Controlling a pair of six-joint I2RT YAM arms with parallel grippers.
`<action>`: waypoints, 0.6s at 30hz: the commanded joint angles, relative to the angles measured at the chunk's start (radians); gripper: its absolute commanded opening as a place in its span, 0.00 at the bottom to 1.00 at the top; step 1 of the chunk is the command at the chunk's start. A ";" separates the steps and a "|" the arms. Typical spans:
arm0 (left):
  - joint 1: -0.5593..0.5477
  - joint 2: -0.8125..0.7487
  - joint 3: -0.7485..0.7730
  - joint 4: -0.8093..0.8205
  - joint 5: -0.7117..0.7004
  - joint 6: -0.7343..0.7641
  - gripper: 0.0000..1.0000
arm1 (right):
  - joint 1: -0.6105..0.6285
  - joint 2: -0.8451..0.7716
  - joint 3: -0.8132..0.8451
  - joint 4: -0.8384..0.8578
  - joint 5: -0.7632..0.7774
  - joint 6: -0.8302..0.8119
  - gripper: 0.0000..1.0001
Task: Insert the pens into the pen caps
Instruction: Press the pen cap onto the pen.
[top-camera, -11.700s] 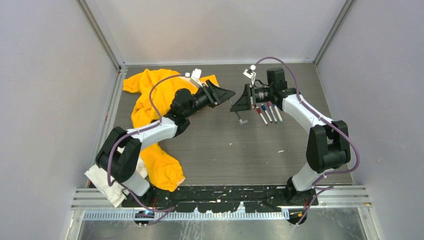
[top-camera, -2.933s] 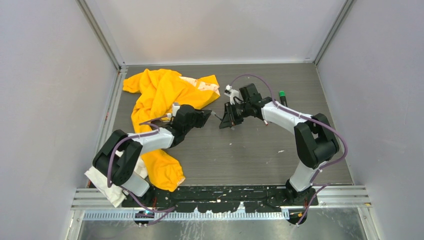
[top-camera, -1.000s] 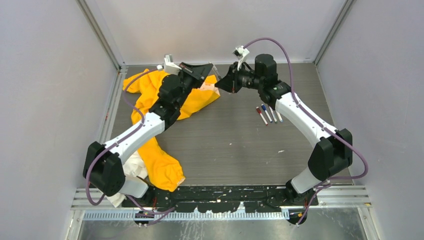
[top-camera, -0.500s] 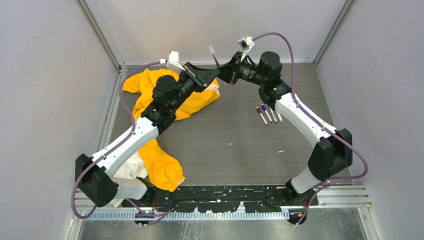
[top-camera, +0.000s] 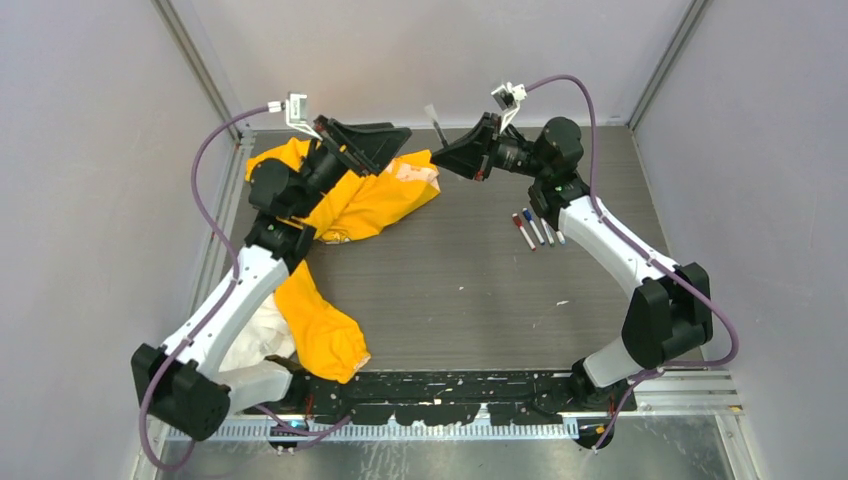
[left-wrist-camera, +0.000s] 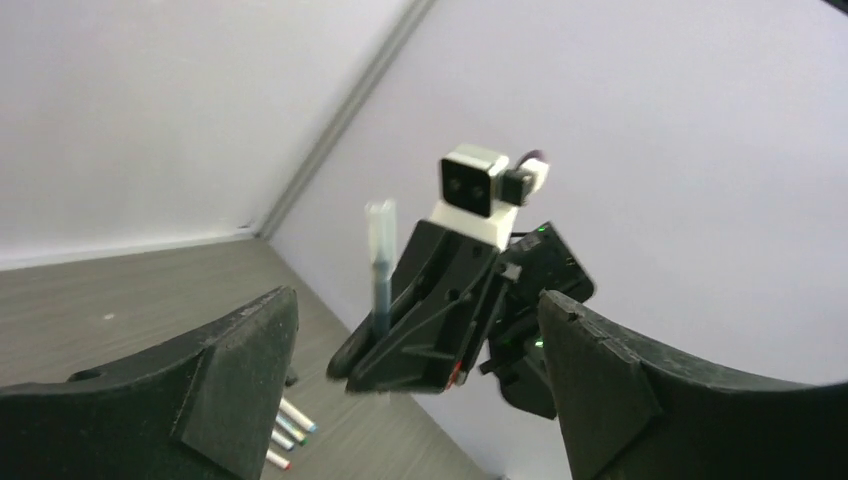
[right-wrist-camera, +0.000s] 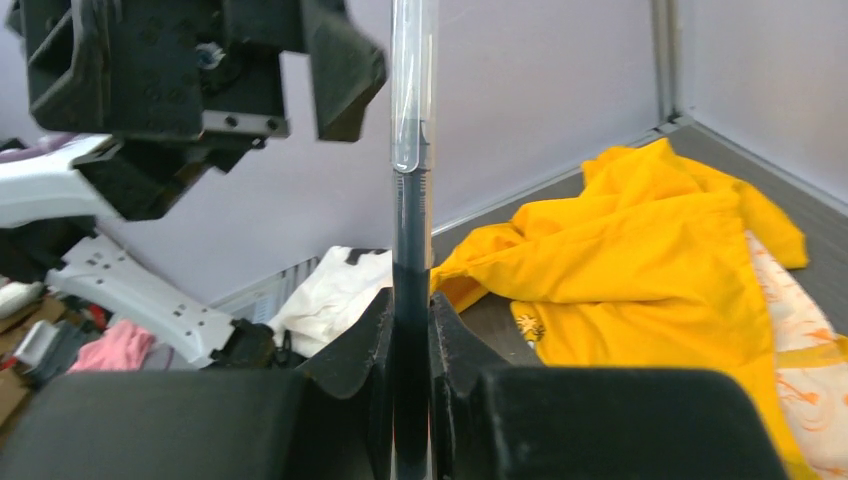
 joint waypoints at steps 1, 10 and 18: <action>0.031 0.115 0.107 0.229 0.290 -0.086 0.92 | 0.001 -0.056 -0.026 0.157 -0.106 0.122 0.01; 0.033 0.275 0.198 0.422 0.386 -0.181 0.91 | 0.000 -0.068 -0.031 0.225 -0.118 0.234 0.01; 0.033 0.318 0.235 0.427 0.358 -0.198 0.76 | 0.001 -0.051 -0.031 0.250 -0.120 0.266 0.01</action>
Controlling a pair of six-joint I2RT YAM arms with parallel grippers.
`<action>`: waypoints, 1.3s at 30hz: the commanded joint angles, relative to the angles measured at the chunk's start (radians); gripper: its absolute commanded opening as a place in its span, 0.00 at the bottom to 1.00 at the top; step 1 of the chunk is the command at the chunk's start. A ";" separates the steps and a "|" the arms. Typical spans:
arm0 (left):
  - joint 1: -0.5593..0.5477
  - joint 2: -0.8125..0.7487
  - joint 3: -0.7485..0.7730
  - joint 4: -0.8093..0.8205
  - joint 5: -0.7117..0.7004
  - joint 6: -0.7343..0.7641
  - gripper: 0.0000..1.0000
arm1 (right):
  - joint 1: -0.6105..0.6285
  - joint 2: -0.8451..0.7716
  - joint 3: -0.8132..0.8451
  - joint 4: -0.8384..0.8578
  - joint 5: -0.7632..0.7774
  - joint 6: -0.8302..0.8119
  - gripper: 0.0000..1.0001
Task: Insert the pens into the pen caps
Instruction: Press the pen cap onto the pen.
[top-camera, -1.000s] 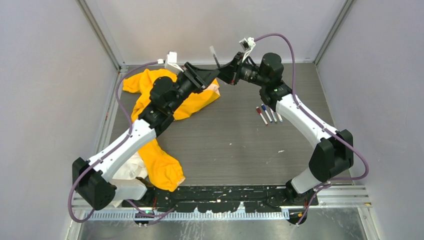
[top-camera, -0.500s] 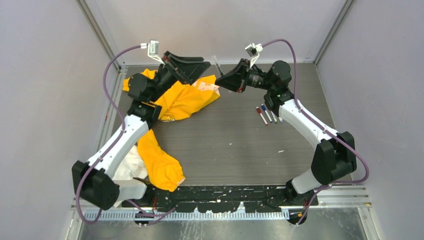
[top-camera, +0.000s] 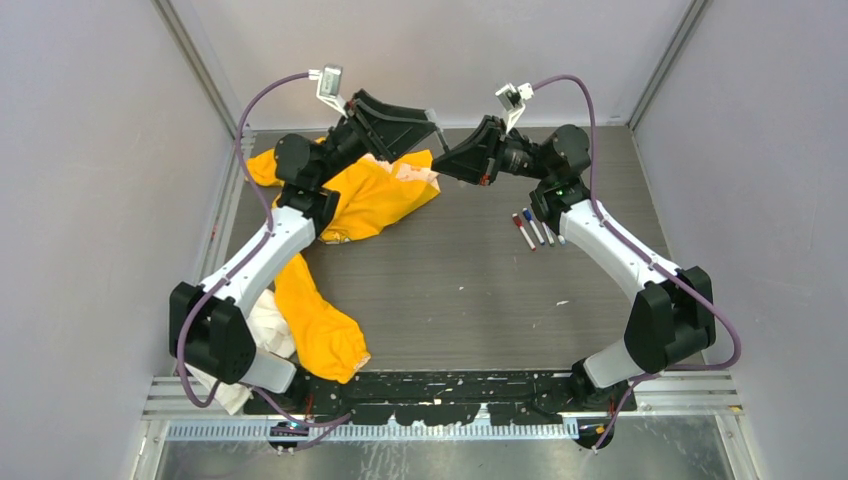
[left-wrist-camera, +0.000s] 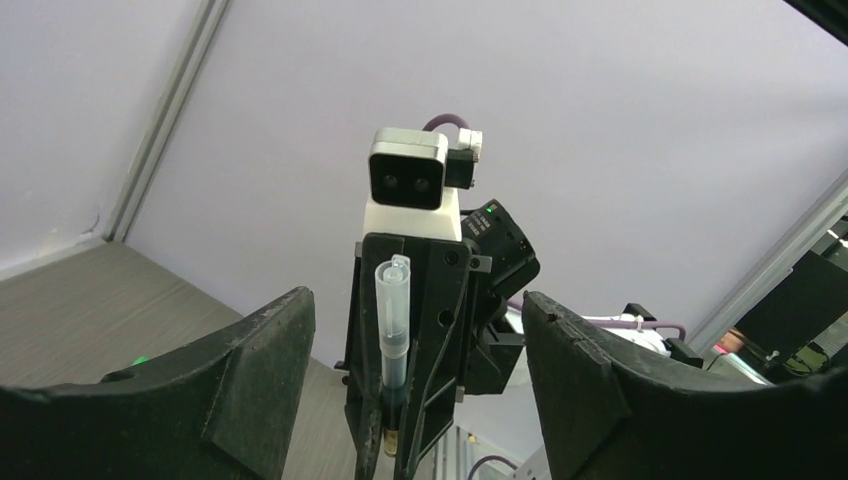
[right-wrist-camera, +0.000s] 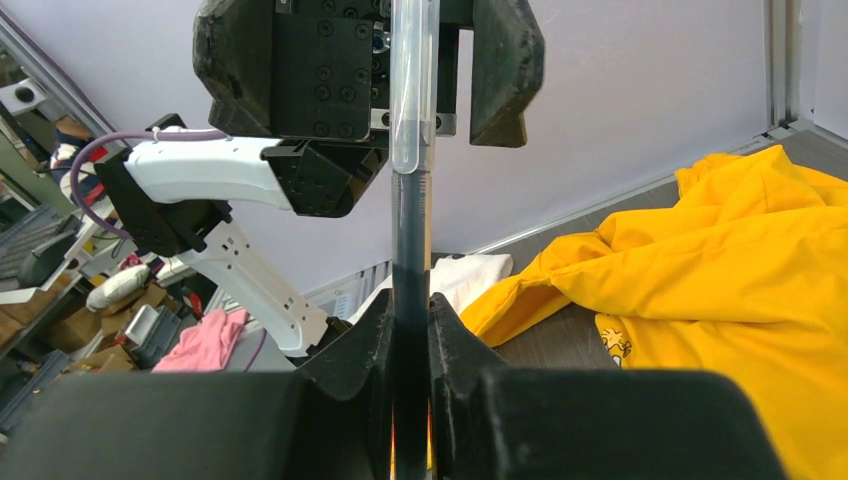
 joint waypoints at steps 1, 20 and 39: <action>0.005 0.012 0.060 0.096 0.006 -0.028 0.74 | 0.000 -0.027 0.008 0.067 -0.014 0.031 0.01; -0.046 0.098 0.137 0.097 -0.001 -0.053 0.46 | 0.013 -0.021 0.004 0.062 -0.009 0.036 0.01; -0.080 0.087 0.124 -0.001 0.047 0.024 0.01 | 0.010 -0.010 0.053 -0.034 -0.013 -0.060 0.01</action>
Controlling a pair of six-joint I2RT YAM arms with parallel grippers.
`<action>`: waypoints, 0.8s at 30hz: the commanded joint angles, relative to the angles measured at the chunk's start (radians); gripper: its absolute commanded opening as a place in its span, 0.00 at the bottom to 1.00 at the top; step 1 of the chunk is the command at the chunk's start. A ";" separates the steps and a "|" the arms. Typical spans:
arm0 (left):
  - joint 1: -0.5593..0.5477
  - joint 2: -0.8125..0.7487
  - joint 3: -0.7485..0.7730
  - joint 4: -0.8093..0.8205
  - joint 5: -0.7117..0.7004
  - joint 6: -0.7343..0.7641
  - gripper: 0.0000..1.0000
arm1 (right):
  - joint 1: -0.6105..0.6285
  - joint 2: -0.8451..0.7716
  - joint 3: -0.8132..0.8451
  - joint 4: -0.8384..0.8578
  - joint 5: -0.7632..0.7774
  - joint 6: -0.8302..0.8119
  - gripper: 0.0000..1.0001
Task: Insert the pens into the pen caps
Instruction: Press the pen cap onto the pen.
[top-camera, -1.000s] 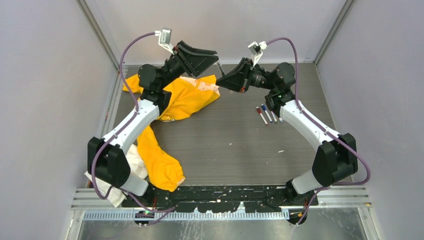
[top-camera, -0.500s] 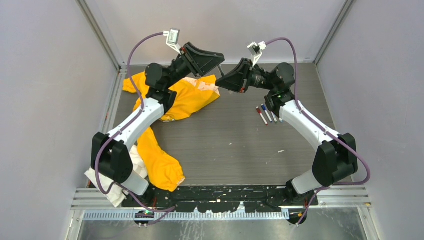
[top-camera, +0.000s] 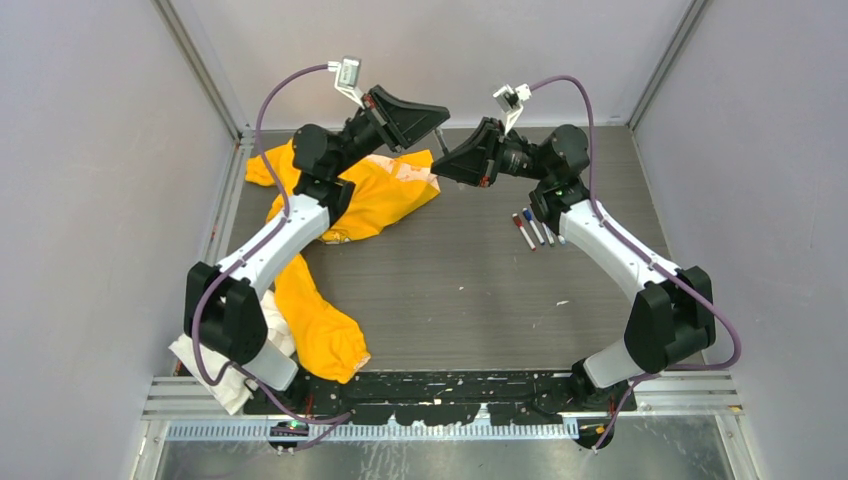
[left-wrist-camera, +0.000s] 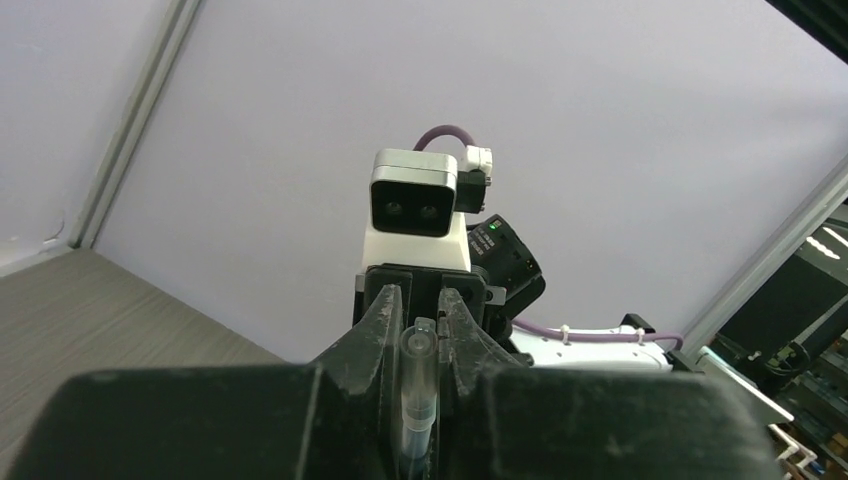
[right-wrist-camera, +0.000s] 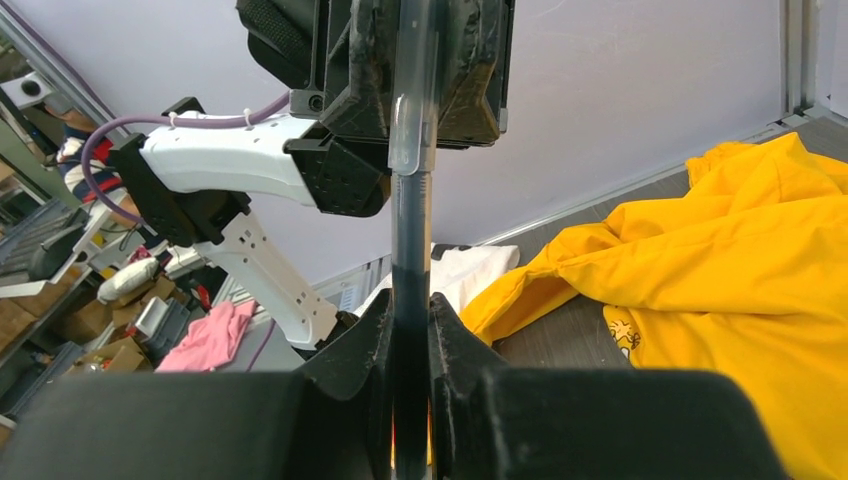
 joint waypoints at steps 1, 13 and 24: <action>-0.049 -0.048 0.018 -0.098 0.056 0.118 0.01 | -0.002 -0.004 0.084 -0.084 0.009 -0.121 0.01; -0.156 -0.052 -0.110 -0.208 0.171 0.056 0.01 | -0.016 0.122 0.378 -0.400 0.119 -0.367 0.01; -0.237 -0.122 -0.076 -0.954 0.025 0.565 0.01 | -0.016 0.199 0.535 -0.333 0.131 -0.307 0.01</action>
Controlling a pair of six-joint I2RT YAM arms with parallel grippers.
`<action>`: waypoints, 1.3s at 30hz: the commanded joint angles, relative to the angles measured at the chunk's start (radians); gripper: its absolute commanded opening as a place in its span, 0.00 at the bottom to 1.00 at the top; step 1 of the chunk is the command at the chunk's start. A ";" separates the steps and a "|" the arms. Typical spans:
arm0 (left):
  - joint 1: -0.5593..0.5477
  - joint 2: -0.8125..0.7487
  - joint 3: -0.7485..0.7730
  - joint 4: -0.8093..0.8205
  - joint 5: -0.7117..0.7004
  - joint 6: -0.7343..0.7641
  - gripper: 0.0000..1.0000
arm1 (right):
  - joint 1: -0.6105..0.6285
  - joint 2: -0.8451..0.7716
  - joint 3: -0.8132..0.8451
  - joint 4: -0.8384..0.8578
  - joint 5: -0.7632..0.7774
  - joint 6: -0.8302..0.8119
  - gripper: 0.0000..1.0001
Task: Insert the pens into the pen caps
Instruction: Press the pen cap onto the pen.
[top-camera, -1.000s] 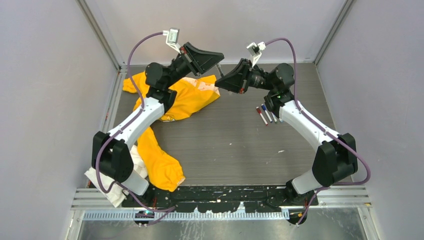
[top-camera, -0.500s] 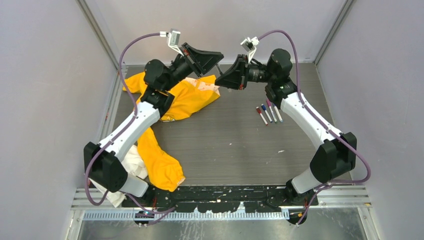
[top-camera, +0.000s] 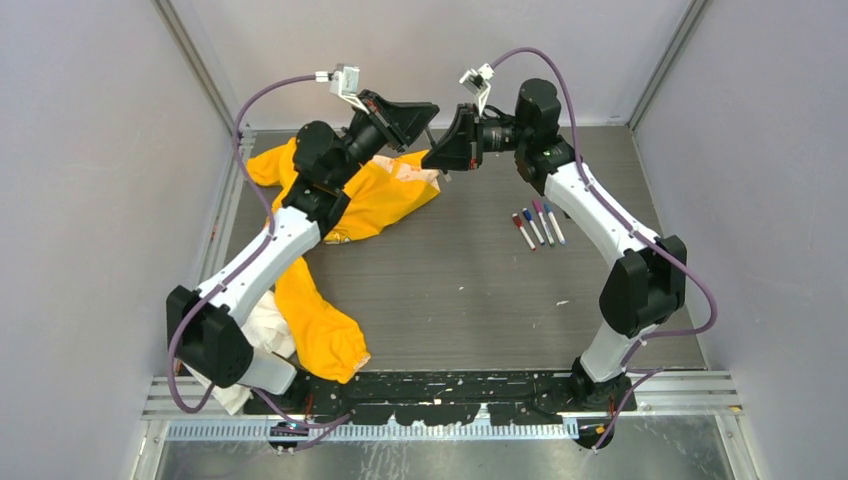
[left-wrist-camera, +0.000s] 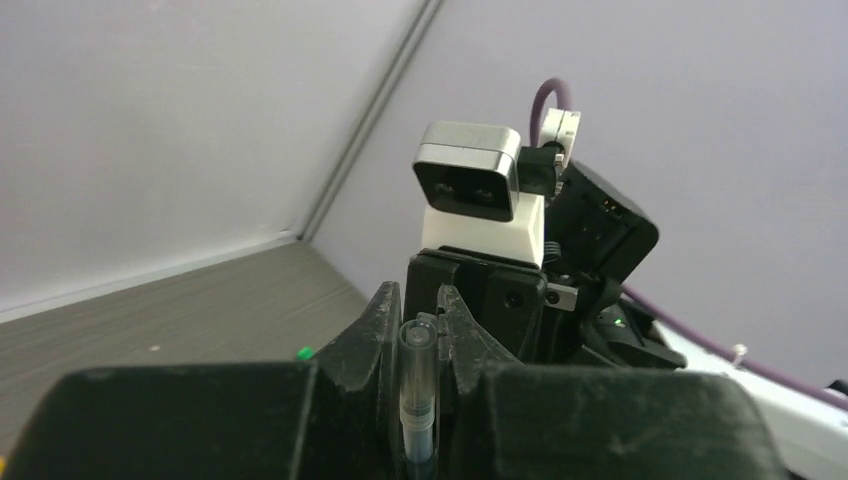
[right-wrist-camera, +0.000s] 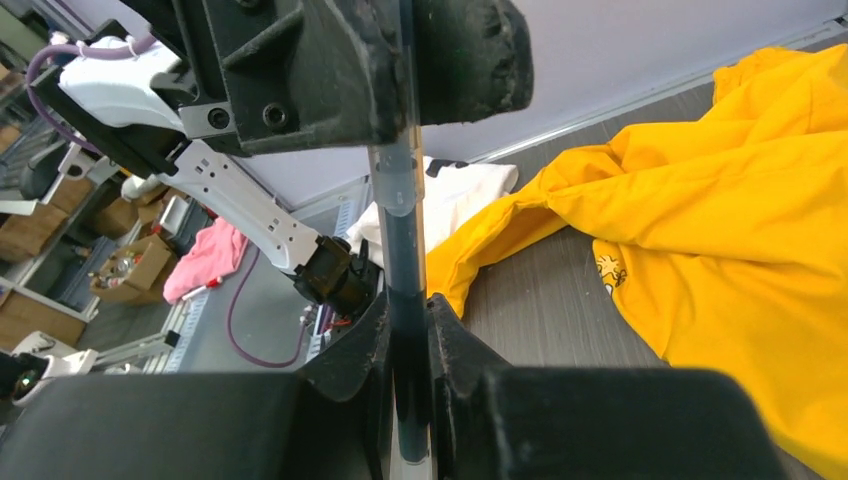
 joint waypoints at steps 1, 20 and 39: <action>-0.165 -0.022 -0.044 -0.619 0.367 0.232 0.01 | -0.013 -0.003 0.177 0.194 0.314 0.009 0.01; -0.147 0.042 0.061 -0.940 0.333 0.261 0.01 | -0.025 -0.003 0.361 -0.193 0.471 -0.283 0.01; -0.129 -0.018 -0.266 0.037 0.556 -0.310 0.01 | -0.018 0.087 0.414 0.204 0.456 0.153 0.01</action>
